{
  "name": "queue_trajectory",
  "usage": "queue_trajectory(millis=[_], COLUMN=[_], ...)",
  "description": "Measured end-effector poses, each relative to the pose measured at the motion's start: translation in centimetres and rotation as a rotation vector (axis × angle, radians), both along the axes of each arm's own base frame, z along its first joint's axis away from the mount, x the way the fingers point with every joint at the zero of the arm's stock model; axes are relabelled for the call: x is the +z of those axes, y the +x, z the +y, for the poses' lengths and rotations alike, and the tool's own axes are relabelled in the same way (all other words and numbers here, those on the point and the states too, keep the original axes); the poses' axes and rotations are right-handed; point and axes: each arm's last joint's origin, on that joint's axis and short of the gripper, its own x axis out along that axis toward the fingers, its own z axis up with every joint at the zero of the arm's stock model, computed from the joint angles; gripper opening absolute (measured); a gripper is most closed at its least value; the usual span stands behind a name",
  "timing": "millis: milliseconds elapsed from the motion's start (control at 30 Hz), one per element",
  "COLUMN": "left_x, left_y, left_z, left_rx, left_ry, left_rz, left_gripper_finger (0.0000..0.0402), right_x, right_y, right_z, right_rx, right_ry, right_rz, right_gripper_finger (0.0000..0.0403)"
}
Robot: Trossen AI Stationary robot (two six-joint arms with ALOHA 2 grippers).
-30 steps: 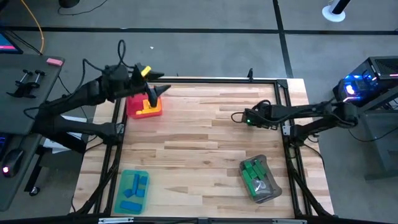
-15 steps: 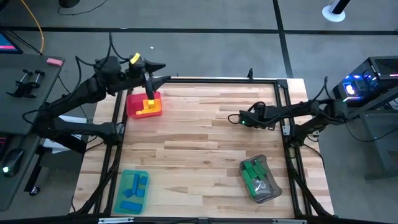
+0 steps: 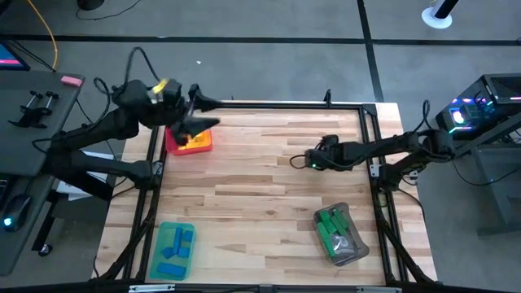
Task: Sort blocks
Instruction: Put the blue block into the green bin
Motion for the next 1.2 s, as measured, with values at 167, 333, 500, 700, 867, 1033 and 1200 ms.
queue_trajectory(millis=[167, 333, 500, 700, 867, 1033, 1200], left_x=[1.9, 2.9, 2.9, 2.9, 3.0, 2.1, 1.3], left_y=[-0.2, -0.9, -0.9, -0.9, -1.1, -0.7, -0.6], left_z=[-2.9, -5.2, -6.0, -6.0, -6.0, -6.3, -7.1], left_rx=[-0.215, -0.324, -0.287, -0.243, -0.242, -0.347, -0.442], left_ry=[-0.007, -0.032, -0.058, -0.057, -0.056, -0.062, -0.063], left_rz=[-0.186, -0.28, -0.288, -0.293, -0.298, -0.195, -0.099], left_gripper_finger=[0.028, 0.028, 0.028, 0.028, 0.028, 0.028, 0.028], right_x=[3.9, 6.9, 6.2, 5.6, 6.7, 7.9, 7.5], right_y=[4.8, 10.4, 15.8, 22.1, 26.7, 30.8, 33.5], right_z=[2.2, 5.5, 9.5, 14.0, 16.3, 17.9, 19.8], right_rx=[0.229, 0.526, 0.683, 0.777, 0.847, 0.846, 0.854], right_ry=[-0.121, -0.195, -0.158, -0.128, -0.139, -0.152, -0.116], right_rz=[-0.281, -0.592, -0.588, -0.64, -0.726, -0.831, -0.879], right_gripper_finger=[0.0076, 0.0076, 0.0076, 0.0076, 0.0076, 0.0076, 0.0076])
